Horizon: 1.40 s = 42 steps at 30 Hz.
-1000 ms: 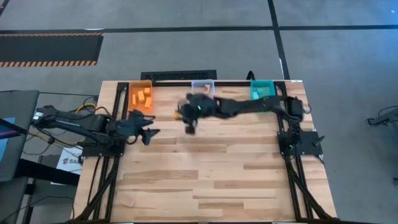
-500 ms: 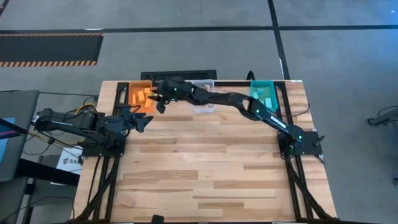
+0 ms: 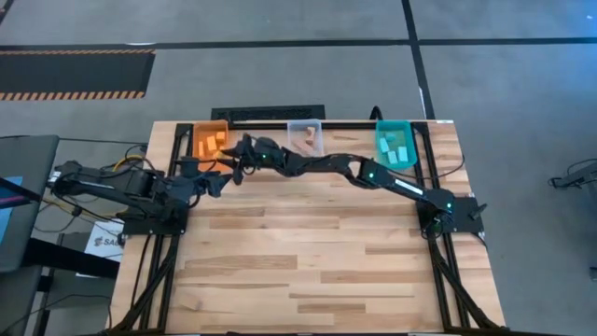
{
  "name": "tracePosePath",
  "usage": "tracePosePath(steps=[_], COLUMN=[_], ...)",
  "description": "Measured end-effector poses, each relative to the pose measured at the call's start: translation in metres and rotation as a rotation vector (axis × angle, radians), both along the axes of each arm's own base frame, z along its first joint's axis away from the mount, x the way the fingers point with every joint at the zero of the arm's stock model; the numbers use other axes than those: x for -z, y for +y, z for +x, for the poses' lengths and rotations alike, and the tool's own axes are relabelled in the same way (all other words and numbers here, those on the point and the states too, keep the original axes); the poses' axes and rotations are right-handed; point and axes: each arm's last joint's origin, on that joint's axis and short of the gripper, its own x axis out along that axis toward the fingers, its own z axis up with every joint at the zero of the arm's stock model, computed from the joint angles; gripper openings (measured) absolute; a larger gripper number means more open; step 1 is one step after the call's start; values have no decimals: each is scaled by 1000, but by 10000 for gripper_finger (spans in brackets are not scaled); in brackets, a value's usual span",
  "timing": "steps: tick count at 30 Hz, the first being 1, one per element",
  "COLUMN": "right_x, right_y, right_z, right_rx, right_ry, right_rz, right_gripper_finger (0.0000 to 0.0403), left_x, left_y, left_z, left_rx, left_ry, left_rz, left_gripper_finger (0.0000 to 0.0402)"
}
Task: Sort & place blocks by color
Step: Put the orange square block into the orange bin, then put the brown rectangle block into the transparent bin
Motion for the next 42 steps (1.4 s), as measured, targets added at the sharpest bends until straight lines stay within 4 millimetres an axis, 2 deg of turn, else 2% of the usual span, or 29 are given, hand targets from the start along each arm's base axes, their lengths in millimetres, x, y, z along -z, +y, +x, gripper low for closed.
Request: tracePosePath(steps=[3,6,13,17,28,38,42], right_x=[18,23,20,21,19,17,0], right_y=[7,11,8,8,10,10,10], right_z=[3,4,4,4,4,4,3], right_rx=[-3,89,129,141,110,115,109], right_ry=[8,24,9,15,-11,-20,11], right_rz=[-18,-5,-7,48,91,91,96], right_gripper_finger=[115,115,136,149,247,254,255], left_x=[1,4,8,9,10,7,-3], left_y=[0,-1,-3,-4,-6,-6,-9], left_z=[2,6,13,19,27,26,28], left_rx=[-14,-31,-44,-40,-7,37,162], left_ry=[-2,-3,12,11,14,8,5], left_rz=[-21,-48,-85,-93,-92,-79,-69], left_gripper_finger=[303,303,303,303,303,303,303])
